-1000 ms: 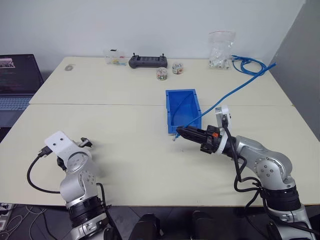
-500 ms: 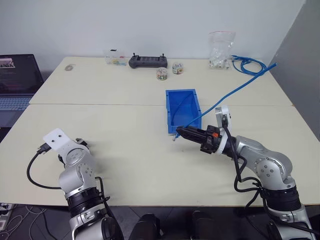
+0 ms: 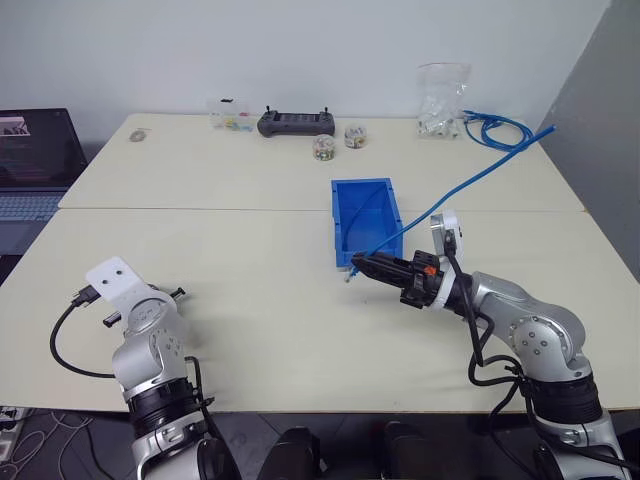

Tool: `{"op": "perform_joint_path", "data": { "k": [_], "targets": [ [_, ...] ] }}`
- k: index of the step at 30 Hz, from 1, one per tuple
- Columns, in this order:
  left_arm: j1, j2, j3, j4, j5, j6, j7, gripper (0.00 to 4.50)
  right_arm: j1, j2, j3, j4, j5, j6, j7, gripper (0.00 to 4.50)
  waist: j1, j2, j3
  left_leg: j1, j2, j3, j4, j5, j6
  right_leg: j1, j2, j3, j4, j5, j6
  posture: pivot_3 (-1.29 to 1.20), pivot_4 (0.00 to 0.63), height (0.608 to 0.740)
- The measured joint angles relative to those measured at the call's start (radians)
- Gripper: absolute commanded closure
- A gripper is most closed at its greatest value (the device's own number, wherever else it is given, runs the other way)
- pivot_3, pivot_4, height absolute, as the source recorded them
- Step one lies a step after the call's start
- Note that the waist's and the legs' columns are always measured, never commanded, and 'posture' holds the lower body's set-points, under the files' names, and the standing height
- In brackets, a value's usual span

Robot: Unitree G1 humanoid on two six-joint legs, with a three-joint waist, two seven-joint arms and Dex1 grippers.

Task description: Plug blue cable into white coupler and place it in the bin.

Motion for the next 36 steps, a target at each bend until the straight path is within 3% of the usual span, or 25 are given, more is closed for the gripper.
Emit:
{"op": "perform_joint_path", "data": {
  "k": [3,8,13,16,21,26,36],
  "targets": [
    [0.108,0.031,-0.095,-0.102,0.006,0.027,-0.099,3.7,0.009,-0.004,-0.001,-0.006,-0.005,-0.002,-0.007,4.46,-0.001,0.0,0.0,0.0,0.0,0.0,0.0,0.0,0.0,0.0,0.0,0.0,0.0,0.0,0.0,0.0,0.15,0.74],
    [0.238,0.201,-0.339,-0.228,-0.038,0.047,-0.452,3.7,0.076,-0.062,-0.004,-0.065,-0.041,-0.022,-0.006,4.46,0.012,0.0,0.0,0.0,-0.001,-0.001,0.0,0.0,0.0,0.001,-0.001,-0.001,-0.001,0.0,0.0,0.0,0.15,0.74],
    [0.147,0.359,-0.631,-0.286,-0.124,0.062,-0.873,3.7,0.162,-0.103,-0.009,-0.129,-0.073,-0.046,-0.01,4.46,0.003,0.0,0.0,-0.001,0.0,0.0,-0.001,-0.002,0.003,0.0,0.0,-0.001,-0.002,0.0,0.0,0.0,0.15,0.74],
    [0.037,0.438,-0.792,-0.261,-0.104,-0.015,-1.106,3.7,0.223,-0.128,-0.016,-0.155,-0.095,-0.067,-0.012,4.46,-0.004,0.001,0.001,0.0,0.001,0.001,-0.001,-0.002,0.003,0.0,0.0,0.0,-0.001,-0.001,-0.001,0.0,0.15,0.74],
    [-0.089,0.472,-0.971,-0.136,-0.019,-0.184,-1.363,3.7,0.265,-0.151,-0.011,-0.182,-0.145,-0.1,-0.01,4.46,-0.013,0.002,0.001,0.0,0.001,0.001,-0.001,-0.002,0.004,0.0,0.001,0.0,-0.001,-0.002,0.001,0.0,0.15,0.74],
    [-0.173,0.465,-1.072,-0.004,0.068,-0.353,-1.533,3.7,0.289,-0.16,0.002,-0.2,-0.202,-0.143,-0.01,4.46,-0.015,0.002,0.001,0.0,0.001,0.001,-0.001,-0.002,0.004,0.0,0.001,0.001,-0.001,-0.002,0.001,0.0,0.15,0.74],
    [-0.211,0.387,-1.07,0.136,0.136,-0.509,-1.599,3.7,0.244,-0.157,0.121,-0.172,-0.351,-0.234,0.013,4.46,-0.009,0.001,0.0,0.0,0.0,0.0,0.0,-0.002,0.005,0.001,0.0,0.0,-0.001,-0.003,0.004,0.0,0.15,0.74]
  ]
}}
